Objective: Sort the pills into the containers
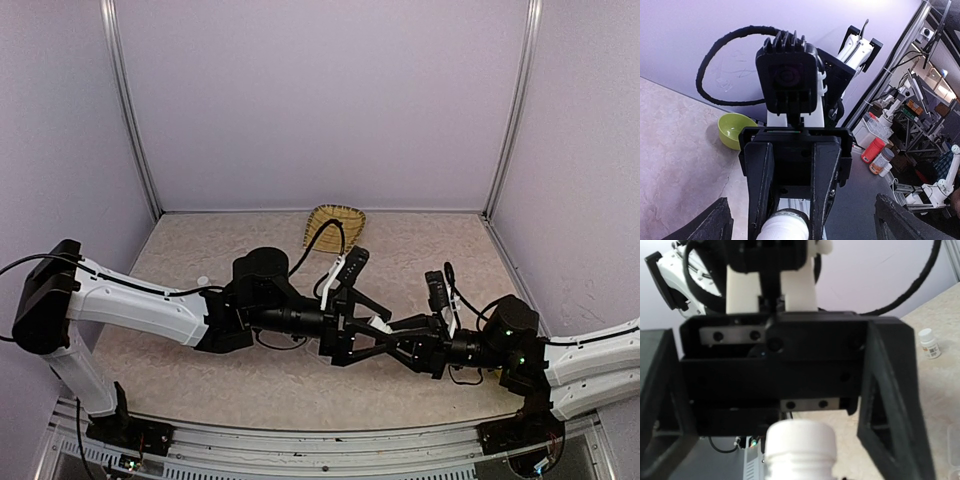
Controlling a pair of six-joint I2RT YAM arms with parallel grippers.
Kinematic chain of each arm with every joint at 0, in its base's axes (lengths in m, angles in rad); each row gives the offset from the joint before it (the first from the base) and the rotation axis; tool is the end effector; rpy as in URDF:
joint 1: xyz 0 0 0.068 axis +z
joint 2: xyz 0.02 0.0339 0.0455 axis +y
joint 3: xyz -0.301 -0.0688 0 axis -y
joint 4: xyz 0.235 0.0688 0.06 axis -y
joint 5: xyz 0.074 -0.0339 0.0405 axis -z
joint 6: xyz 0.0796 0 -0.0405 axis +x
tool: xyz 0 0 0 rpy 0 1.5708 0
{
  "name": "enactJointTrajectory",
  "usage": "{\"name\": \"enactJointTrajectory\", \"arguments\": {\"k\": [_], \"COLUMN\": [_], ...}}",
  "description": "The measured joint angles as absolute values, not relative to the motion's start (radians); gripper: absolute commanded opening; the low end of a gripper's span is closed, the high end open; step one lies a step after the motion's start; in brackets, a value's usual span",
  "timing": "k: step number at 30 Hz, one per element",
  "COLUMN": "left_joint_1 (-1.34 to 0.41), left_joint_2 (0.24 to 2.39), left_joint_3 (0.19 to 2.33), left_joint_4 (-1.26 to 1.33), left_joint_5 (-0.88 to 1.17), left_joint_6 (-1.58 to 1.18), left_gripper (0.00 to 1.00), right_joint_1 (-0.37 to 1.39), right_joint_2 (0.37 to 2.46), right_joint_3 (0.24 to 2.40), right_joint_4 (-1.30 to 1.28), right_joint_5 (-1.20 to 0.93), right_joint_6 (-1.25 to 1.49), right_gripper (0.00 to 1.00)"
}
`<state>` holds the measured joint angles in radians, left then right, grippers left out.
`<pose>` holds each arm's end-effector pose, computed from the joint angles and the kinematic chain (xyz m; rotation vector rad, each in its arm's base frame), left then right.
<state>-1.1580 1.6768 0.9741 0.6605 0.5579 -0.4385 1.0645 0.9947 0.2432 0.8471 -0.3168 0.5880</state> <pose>0.1264 -0.3937 0.3007 1.1098 1.5294 -1.6153 0.0839 0.2024 0.2636 -0.6780 1.5504 1.5292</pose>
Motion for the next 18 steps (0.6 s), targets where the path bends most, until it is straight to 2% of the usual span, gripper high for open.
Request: {"name": "enactJointTrajectory", "arguments": {"k": [18], "left_joint_1": [-1.132], "left_joint_2": [1.613], "left_joint_3": [0.956], "left_joint_4": [0.660], "left_joint_5": [0.518], "left_joint_6": [-0.440], "left_gripper": [0.93], "right_joint_1": [1.065], "right_joint_2": [0.976], "right_joint_3": [0.243], "right_joint_4": [0.850], "right_joint_5": [-0.337], "right_joint_6": [0.572], "right_gripper": [0.17]}}
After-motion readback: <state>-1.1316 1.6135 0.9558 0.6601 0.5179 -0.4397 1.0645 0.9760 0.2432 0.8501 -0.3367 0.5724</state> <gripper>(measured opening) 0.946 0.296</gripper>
